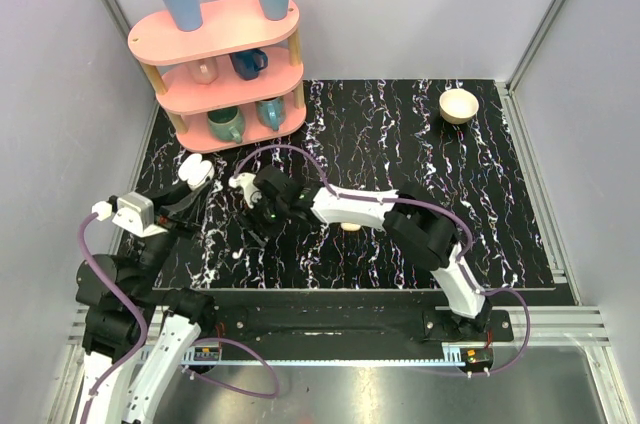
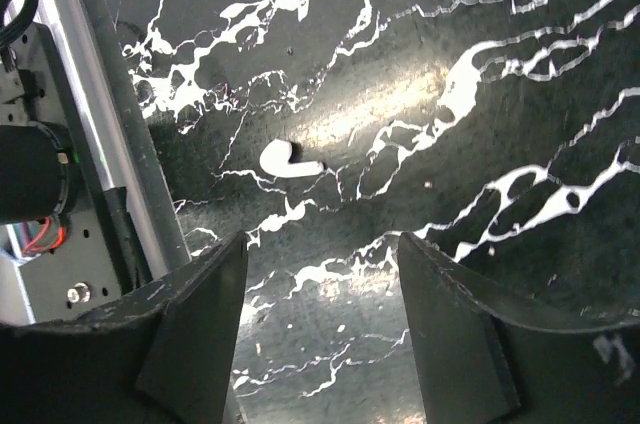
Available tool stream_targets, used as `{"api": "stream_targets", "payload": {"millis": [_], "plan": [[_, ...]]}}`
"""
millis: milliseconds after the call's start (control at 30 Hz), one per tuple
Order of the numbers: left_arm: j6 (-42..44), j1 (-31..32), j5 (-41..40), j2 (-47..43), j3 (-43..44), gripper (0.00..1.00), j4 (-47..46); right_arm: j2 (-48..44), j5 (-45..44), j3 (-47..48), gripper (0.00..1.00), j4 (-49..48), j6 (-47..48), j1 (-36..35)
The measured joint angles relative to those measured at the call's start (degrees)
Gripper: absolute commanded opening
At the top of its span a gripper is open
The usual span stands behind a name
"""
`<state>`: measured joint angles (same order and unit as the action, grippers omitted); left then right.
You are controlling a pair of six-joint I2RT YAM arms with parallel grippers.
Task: Insert the wireless bluetooth earbuds into the charging case
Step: Pick up the left earbud from the center of the board.
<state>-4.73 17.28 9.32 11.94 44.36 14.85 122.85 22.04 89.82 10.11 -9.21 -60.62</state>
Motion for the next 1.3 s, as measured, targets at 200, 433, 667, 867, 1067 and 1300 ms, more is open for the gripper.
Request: {"api": "stream_targets", "payload": {"millis": [200, 433, 667, 867, 1067, 1300], "plan": [[0.2, 0.0, -2.4, -1.2, 0.2, 0.00, 0.8, 2.8, 0.0, 3.6, 0.62, 2.0, 7.5, -1.3], [0.3, 0.0, -3.9, -1.9, 0.2, 0.00, 2.1, 6.9, 0.4, 9.0, 0.62, 4.4, 11.9, -4.2], [0.3, 0.0, -4.2, -1.9, 0.2, 0.00, 2.3, 9.6, 0.3, 13.7, 0.59, 5.8, 14.1, -5.1], [0.3, 0.0, -4.2, -1.9, 0.2, 0.00, 2.3, 12.4, -0.3, 16.0, 0.56, 6.8, 15.9, -5.1], [0.3, 0.0, -4.2, -1.9, 0.2, 0.00, 2.3, 12.8, -0.5, 16.6, 0.56, 7.8, 17.1, -5.2], [0.3, 0.0, -4.2, -1.9, 0.2, 0.00, 2.3, 13.1, -0.6, 17.0, 0.54, 7.9, 18.1, -5.9]]}}
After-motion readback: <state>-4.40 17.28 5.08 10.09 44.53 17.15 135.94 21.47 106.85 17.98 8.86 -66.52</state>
